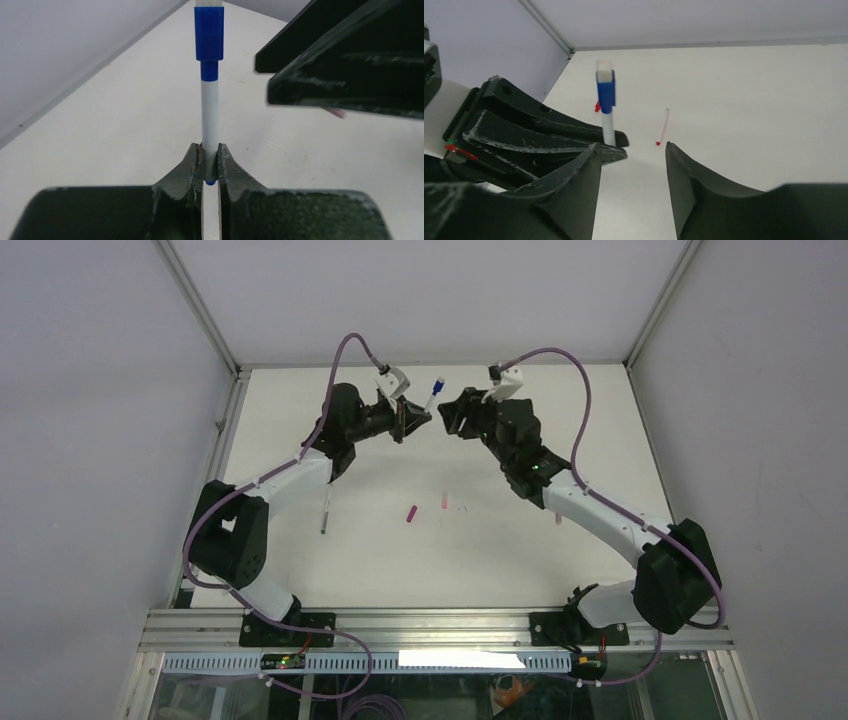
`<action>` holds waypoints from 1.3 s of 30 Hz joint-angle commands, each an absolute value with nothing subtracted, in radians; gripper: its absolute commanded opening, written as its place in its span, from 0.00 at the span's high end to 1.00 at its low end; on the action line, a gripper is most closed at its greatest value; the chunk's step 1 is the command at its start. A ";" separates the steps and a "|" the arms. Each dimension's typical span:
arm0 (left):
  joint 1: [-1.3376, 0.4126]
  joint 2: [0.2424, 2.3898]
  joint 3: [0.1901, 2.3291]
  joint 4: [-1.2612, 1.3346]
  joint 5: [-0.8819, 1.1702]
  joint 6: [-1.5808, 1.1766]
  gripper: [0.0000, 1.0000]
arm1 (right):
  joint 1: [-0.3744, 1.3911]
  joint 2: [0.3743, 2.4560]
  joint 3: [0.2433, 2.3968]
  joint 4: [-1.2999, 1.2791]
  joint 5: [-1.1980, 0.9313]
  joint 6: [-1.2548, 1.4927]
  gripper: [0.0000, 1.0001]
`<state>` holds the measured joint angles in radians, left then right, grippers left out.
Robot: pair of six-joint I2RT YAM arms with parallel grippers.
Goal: Insert the pens into the pen caps
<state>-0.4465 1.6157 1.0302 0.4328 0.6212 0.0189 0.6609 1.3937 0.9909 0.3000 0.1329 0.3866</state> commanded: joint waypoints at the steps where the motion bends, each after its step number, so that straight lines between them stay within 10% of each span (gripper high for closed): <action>1: -0.475 1.664 1.131 0.273 0.461 0.172 1.00 | 0.584 1.218 1.050 0.214 0.207 0.310 0.45; 13: -0.641 2.171 1.806 -0.433 -0.070 0.191 1.00 | 0.516 0.905 0.847 0.087 0.392 0.351 0.40; 25: -0.696 2.285 1.871 -0.541 -0.044 0.154 1.00 | 0.499 0.878 0.816 0.008 0.377 0.373 0.40; 31: -0.698 2.289 1.855 -0.549 -0.046 0.153 0.63 | 0.495 0.899 0.816 -0.018 0.360 0.384 0.40; 39: -0.674 2.217 1.835 -0.531 -0.157 0.075 0.53 | 0.491 0.922 0.813 -0.026 0.343 0.386 0.40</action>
